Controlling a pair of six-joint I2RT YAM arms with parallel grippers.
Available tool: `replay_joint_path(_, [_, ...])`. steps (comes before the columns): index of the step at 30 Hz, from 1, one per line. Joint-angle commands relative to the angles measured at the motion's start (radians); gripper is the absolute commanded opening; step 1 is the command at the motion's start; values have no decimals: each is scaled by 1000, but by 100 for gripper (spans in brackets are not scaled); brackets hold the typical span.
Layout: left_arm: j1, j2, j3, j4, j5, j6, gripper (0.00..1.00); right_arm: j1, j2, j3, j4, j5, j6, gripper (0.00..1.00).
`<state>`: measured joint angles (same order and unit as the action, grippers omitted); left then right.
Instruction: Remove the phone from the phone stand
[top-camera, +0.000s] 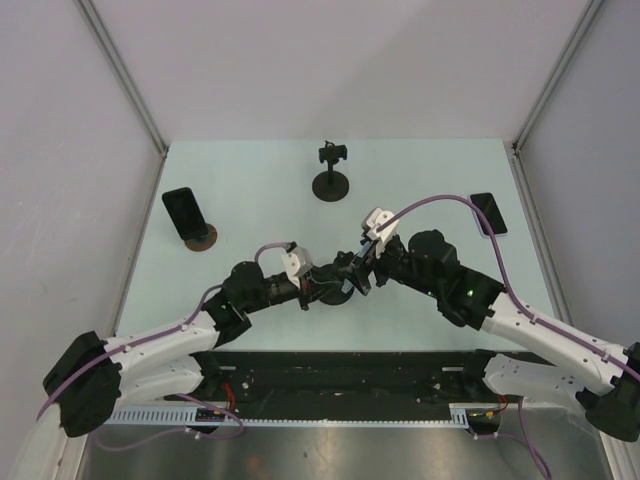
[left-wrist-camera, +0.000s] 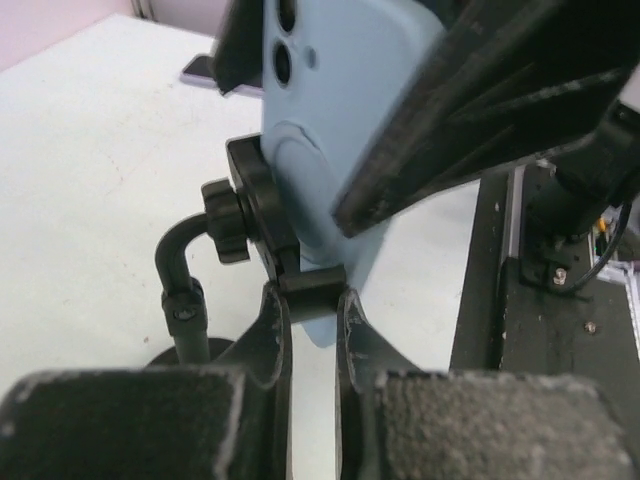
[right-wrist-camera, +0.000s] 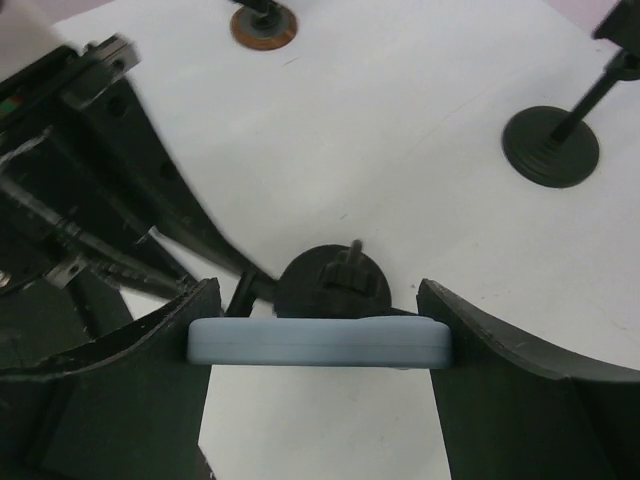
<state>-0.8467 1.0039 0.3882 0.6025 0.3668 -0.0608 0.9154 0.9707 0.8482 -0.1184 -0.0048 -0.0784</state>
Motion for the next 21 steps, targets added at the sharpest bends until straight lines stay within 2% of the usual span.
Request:
replay_joint_path(1, [55, -45, 2, 36, 21, -22, 1, -23, -52, 34, -72, -148, -76, 0])
replay_joint_path(11, [63, -28, 1, 34, 6, -33, 1, -27, -44, 48, -86, -190, -67, 0])
replay_joint_path(13, [63, -27, 3, 34, 3, -34, 10, -29, -49, 55, -84, -192, -54, 0])
replay_joint_path(17, [63, -40, -2, 34, -11, -37, 39, -32, -84, 78, -87, -184, -24, 0])
replay_joint_path(21, [63, -86, -9, 33, -40, -39, 60, -42, -112, 117, -105, -182, 5, 0])
